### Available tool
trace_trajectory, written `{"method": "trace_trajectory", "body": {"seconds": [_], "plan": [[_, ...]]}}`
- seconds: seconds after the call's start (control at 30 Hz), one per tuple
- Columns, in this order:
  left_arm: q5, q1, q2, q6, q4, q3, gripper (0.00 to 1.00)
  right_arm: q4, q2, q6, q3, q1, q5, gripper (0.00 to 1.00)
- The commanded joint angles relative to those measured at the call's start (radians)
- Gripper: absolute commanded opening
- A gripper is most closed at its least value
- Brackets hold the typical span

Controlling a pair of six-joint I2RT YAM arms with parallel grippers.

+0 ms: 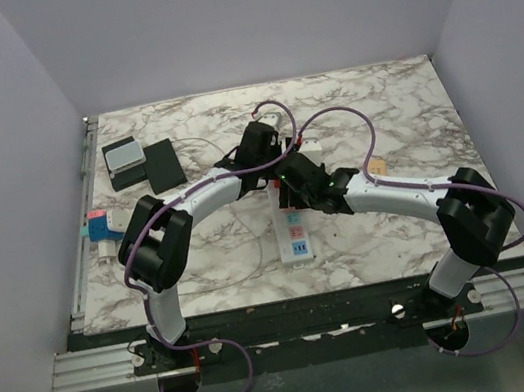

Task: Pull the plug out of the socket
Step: Remove the plug from the socket.

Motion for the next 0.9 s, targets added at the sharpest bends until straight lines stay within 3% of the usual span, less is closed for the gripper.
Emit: {"method": "trace_trajectory", "body": {"seconds": [0.0, 0.53, 0.87], "plan": [[-0.039, 0.009, 0.074, 0.048, -0.16, -0.044, 0.12, -0.054, -0.003, 0.004, 0.018, -0.012, 0.06, 0.0], [-0.023, 0.008, 0.07, 0.043, -0.159, -0.037, 0.12, -0.176, 0.062, 0.026, 0.13, 0.085, 0.218, 0.0], [-0.025, 0.008, 0.064, 0.044, -0.16, -0.038, 0.12, -0.206, 0.067, 0.038, 0.161, 0.107, 0.241, 0.0]]}}
